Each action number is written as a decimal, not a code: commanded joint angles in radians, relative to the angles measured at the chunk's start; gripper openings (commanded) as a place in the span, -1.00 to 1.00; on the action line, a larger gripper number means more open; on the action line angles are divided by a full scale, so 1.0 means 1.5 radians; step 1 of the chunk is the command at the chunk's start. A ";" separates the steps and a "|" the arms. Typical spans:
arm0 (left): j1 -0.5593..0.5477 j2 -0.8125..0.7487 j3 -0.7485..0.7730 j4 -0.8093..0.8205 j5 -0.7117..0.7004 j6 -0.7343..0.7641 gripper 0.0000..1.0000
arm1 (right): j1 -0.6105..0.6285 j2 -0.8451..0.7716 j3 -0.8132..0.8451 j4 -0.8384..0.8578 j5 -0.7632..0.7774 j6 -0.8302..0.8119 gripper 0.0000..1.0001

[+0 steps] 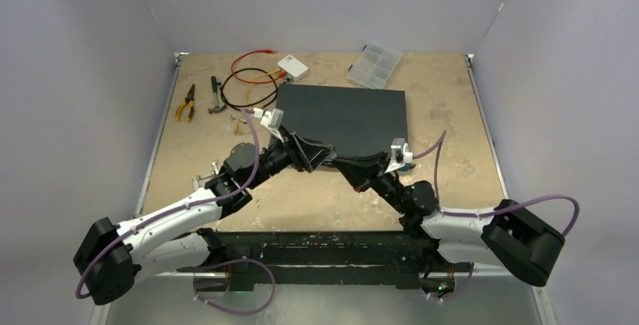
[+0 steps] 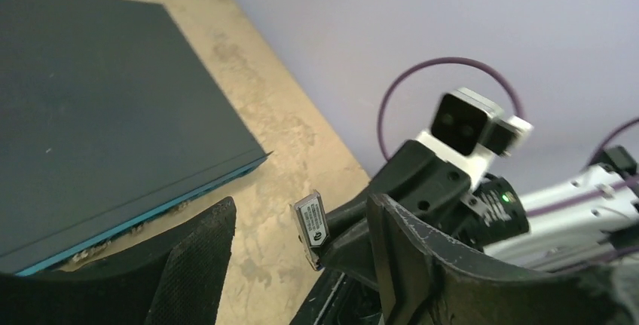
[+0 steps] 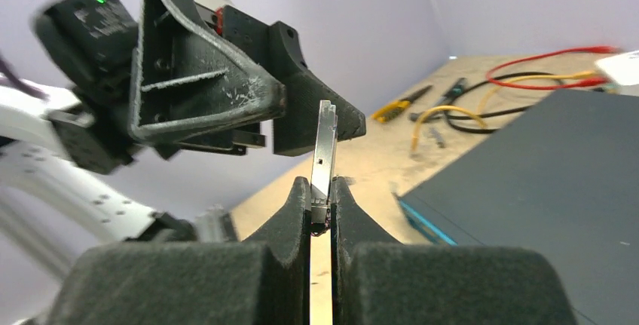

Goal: Insert the plug into the switch port
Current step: Adjust the plug.

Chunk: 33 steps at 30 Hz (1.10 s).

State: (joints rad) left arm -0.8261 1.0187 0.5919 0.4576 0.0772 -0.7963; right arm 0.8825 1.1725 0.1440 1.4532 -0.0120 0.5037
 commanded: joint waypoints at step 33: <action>-0.002 0.046 -0.108 0.363 0.178 -0.048 -0.41 | -0.106 0.070 0.008 0.293 -0.249 0.342 -1.00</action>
State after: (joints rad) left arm -0.8066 1.1072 0.4103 0.9264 0.2771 -0.8356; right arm 0.7334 1.3136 0.1440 1.5471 -0.3977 1.0508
